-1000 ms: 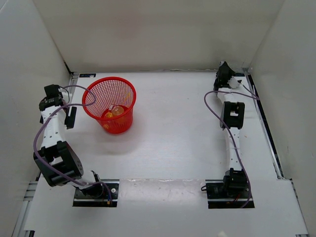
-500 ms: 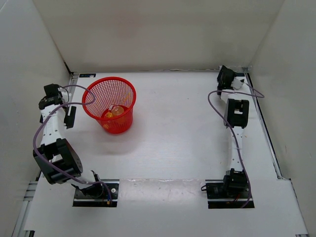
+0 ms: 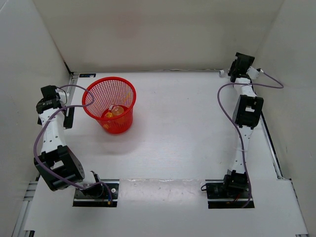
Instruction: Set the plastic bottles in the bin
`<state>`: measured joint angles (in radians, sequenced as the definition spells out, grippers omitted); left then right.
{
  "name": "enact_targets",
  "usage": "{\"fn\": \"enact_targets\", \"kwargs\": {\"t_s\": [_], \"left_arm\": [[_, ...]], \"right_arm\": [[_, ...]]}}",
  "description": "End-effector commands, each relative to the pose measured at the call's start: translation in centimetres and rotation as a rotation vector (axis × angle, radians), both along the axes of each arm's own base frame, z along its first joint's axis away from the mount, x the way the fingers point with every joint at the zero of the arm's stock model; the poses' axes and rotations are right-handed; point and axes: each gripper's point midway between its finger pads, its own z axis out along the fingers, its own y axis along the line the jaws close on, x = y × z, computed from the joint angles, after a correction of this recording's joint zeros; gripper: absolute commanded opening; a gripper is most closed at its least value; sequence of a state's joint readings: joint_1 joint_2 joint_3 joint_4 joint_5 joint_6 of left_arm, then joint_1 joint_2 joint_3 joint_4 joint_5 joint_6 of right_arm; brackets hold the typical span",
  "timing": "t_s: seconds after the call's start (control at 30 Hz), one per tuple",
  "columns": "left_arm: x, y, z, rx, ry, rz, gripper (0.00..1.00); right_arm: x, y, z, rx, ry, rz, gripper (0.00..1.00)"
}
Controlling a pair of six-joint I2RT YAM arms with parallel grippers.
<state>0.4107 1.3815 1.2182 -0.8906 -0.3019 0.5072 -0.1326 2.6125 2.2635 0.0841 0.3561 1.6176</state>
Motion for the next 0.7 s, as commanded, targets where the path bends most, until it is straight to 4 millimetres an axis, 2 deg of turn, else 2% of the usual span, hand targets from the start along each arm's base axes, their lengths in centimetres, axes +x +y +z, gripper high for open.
{"fn": "enact_targets", "kwargs": {"t_s": [0.0,0.03,0.13,0.17,0.2,0.23,0.3,0.33,0.37,0.4,0.43,0.47,0.5,0.53,0.57,0.63,0.67], "left_arm": [[0.1,-0.2,0.4,-0.018,-0.034,0.011,1.0],[0.3,-0.1,0.8,-0.013,-0.044,0.011,1.0],[0.5,0.0,0.8,-0.014,-0.043,0.011,1.0],[0.5,0.0,0.8,-0.014,-0.043,0.011,1.0],[0.5,0.0,0.8,-0.014,-0.043,0.011,1.0],[0.6,0.0,0.5,-0.018,-0.034,0.011,1.0],[0.6,0.0,0.5,-0.018,-0.034,0.011,1.0],[0.6,0.0,0.5,-0.018,-0.034,0.011,1.0],[0.6,0.0,0.5,-0.018,-0.034,0.011,1.0],[0.7,0.0,0.2,-0.022,-0.025,0.011,1.0],[0.7,0.0,0.2,-0.022,-0.025,0.011,1.0],[0.7,0.0,0.2,-0.022,-0.025,0.011,1.0],[0.7,0.1,-0.2,-0.026,-0.015,0.011,1.0],[0.9,0.2,0.2,-0.022,-0.024,0.011,1.0],[0.9,0.2,0.2,-0.022,-0.025,0.011,1.0],[1.0,0.2,-0.1,-0.026,-0.016,0.011,1.0],[1.0,0.4,0.3,-0.014,-0.021,0.017,1.0]], "right_arm": [[-1.3,-2.4,-6.1,0.092,0.141,-0.074,1.0],[-1.7,-2.5,-6.9,0.078,0.171,-0.08,1.0],[-2.3,-4.0,-7.1,0.056,0.193,-0.103,1.0],[-2.1,-3.6,-6.8,0.066,0.189,-0.08,1.0],[-2.4,-4.1,-7.1,0.071,0.206,-0.07,1.0],[-2.4,-4.5,-6.6,0.077,0.201,-0.065,1.0],[-2.5,-4.5,-6.8,0.044,0.218,-0.049,1.0],[-2.4,-5.3,-7.0,0.028,0.217,-0.052,1.0],[-2.0,-5.4,-6.5,0.011,0.198,-0.046,1.0],[-1.8,-5.9,-8.0,0.024,0.203,-0.036,1.0],[-1.2,-6.4,-7.7,0.024,0.16,-0.026,1.0],[-0.3,-5.8,-7.2,0.031,0.122,0.014,1.0],[-0.1,-5.6,-8.9,0.054,0.124,0.023,1.0],[0.1,-5.4,-9.4,0.056,0.118,0.032,1.0],[0.4,-5.5,-8.7,0.035,0.09,0.038,1.0],[0.2,-6.1,-9.5,0.013,0.101,0.01,1.0],[0.5,-5.9,-9.1,-0.011,0.09,0.002,1.0]]}}
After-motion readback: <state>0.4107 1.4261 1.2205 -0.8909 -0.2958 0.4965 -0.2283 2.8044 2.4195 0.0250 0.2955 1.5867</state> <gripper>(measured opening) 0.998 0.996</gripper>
